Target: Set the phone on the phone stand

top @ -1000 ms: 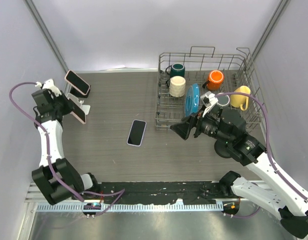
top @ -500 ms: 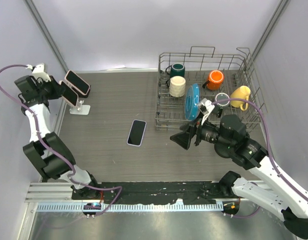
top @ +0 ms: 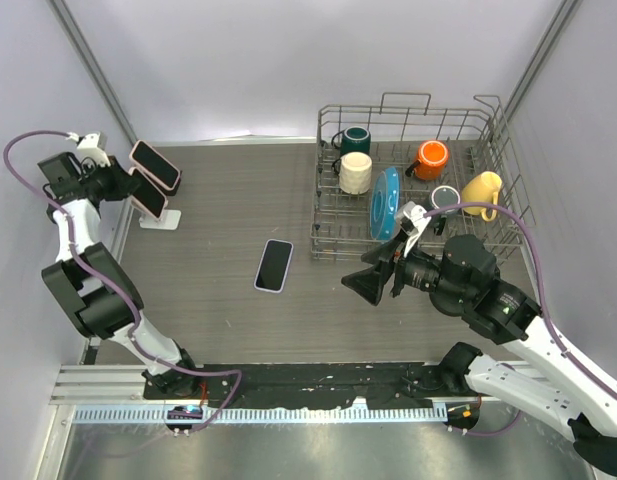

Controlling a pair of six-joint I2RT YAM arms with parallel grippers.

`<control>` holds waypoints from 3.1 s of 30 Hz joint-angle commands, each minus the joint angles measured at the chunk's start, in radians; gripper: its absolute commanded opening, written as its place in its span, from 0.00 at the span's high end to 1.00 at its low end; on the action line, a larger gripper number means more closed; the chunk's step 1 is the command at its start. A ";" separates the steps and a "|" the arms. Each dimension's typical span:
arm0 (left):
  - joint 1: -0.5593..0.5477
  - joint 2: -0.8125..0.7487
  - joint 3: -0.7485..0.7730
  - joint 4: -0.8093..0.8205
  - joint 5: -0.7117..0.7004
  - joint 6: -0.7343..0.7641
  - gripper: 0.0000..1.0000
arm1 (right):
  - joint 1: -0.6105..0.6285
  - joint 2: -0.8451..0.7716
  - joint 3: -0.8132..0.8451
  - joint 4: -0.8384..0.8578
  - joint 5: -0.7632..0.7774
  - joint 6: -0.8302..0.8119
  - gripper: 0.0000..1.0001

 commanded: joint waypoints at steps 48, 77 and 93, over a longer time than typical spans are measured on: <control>0.027 0.118 0.091 0.036 -0.080 -0.053 0.51 | 0.004 0.019 0.013 0.004 0.039 -0.031 0.15; -0.193 -0.583 -0.263 -0.078 -0.857 -0.688 0.00 | 0.004 0.224 0.156 -0.217 0.387 -0.002 0.14; -1.232 -0.709 -0.257 -0.126 -0.768 -0.482 0.03 | -0.401 0.169 0.246 -0.628 0.833 0.466 0.09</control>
